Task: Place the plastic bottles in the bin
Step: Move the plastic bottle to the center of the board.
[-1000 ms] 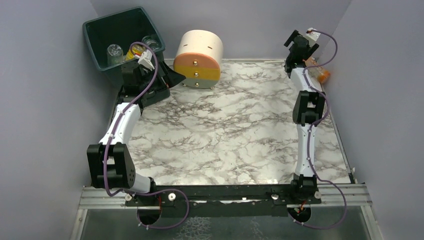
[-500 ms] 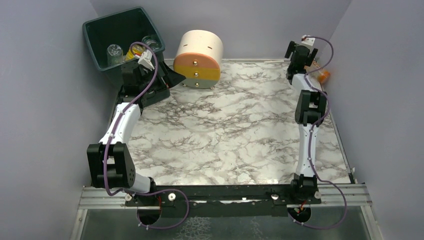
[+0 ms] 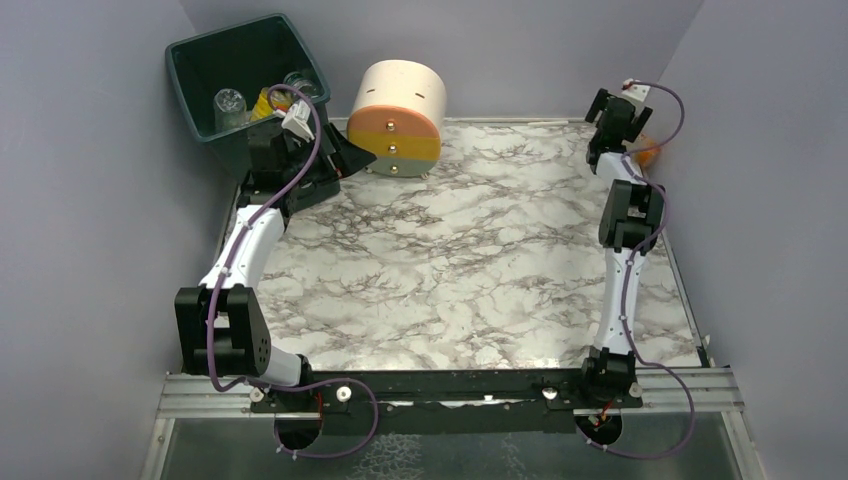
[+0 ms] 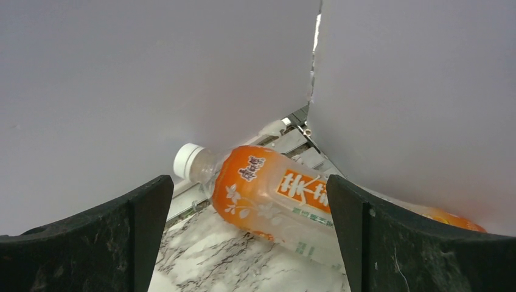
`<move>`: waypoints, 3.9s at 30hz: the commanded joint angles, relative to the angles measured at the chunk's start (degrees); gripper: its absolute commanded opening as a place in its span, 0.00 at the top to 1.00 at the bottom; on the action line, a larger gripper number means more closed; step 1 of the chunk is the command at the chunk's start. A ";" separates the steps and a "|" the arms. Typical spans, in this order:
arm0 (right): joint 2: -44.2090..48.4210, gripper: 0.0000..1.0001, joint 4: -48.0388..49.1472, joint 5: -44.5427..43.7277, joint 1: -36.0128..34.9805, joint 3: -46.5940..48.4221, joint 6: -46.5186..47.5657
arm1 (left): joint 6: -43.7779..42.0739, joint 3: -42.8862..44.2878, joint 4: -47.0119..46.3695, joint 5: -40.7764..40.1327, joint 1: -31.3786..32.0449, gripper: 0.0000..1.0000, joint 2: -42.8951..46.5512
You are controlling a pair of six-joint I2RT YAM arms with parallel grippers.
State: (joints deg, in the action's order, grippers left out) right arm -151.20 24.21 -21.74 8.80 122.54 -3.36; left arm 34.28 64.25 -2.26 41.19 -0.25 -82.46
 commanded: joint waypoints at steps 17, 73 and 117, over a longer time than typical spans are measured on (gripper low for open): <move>-4.23 0.00 -14.62 3.66 4.39 5.28 -13.83 | -1.15 2.10 0.11 -0.43 0.76 0.01 -1.23; 75.86 0.00 -22.01 11.30 -22.16 -77.24 -28.48 | -1.97 2.12 10.20 -12.74 21.11 0.01 13.00; 78.37 0.00 -50.95 1.33 -15.65 -77.10 -65.27 | -6.05 8.65 11.65 -21.03 38.57 0.01 0.94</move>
State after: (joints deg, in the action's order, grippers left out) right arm -75.29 -35.62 -23.07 -9.45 47.00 -69.08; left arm 29.30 72.73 9.26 21.28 38.02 -83.48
